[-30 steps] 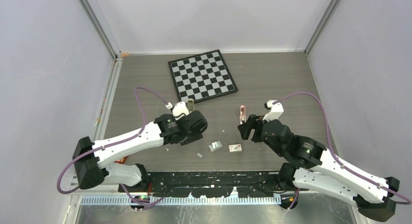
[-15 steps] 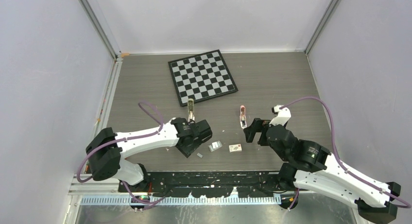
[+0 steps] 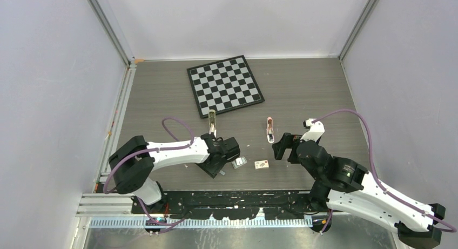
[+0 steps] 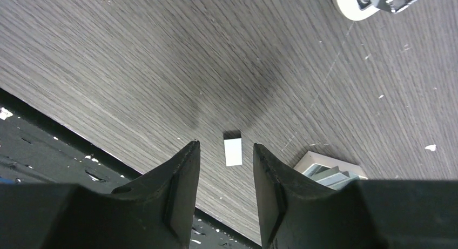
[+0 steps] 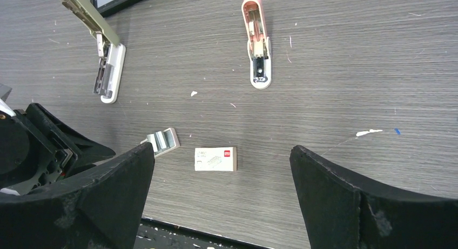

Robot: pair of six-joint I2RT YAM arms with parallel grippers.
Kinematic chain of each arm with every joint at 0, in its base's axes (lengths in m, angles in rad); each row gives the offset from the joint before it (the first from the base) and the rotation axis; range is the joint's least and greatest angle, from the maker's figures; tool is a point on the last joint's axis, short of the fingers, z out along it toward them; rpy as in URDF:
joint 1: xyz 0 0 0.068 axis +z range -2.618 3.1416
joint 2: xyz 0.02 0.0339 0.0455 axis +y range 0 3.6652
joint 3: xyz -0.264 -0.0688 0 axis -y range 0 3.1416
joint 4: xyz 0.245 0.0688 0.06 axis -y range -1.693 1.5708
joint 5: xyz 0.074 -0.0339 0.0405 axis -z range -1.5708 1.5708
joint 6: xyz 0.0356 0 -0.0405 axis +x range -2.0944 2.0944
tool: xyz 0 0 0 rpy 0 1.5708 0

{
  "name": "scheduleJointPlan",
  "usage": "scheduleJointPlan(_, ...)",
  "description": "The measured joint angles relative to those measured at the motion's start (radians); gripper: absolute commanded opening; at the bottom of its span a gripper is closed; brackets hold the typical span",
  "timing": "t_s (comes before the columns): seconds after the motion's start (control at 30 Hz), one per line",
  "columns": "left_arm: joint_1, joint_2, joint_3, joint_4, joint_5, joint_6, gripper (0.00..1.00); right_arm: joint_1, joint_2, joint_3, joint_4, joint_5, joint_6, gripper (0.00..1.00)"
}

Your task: Load the staples into the stapler

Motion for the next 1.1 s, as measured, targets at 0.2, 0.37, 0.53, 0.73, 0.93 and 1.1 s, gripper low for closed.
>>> scheduleJointPlan(0.2,-0.008,0.031,0.000,0.006,0.011,-0.012,0.41,0.000,0.000,-0.001,-0.005,0.000,0.001,1.00)
scheduleJointPlan(0.37,-0.013,0.046,0.000,0.011,0.021,-0.012,0.41,0.000,0.000,-0.001,-0.005,0.000,0.003,1.00)
scheduleJointPlan(0.53,-0.015,0.060,0.000,0.014,0.027,-0.013,0.37,0.000,0.000,-0.008,-0.005,0.000,0.004,1.00)
scheduleJointPlan(0.73,-0.019,0.079,0.005,0.015,0.032,-0.014,0.33,0.000,0.003,-0.018,-0.005,0.000,0.005,1.00)
scheduleJointPlan(0.93,-0.021,0.089,0.014,0.005,0.036,-0.014,0.30,0.000,0.003,-0.019,-0.004,0.000,0.008,1.00)
scheduleJointPlan(1.1,-0.026,0.099,0.026,-0.013,0.034,-0.014,0.25,0.000,0.003,-0.020,-0.004,0.000,0.008,1.00)
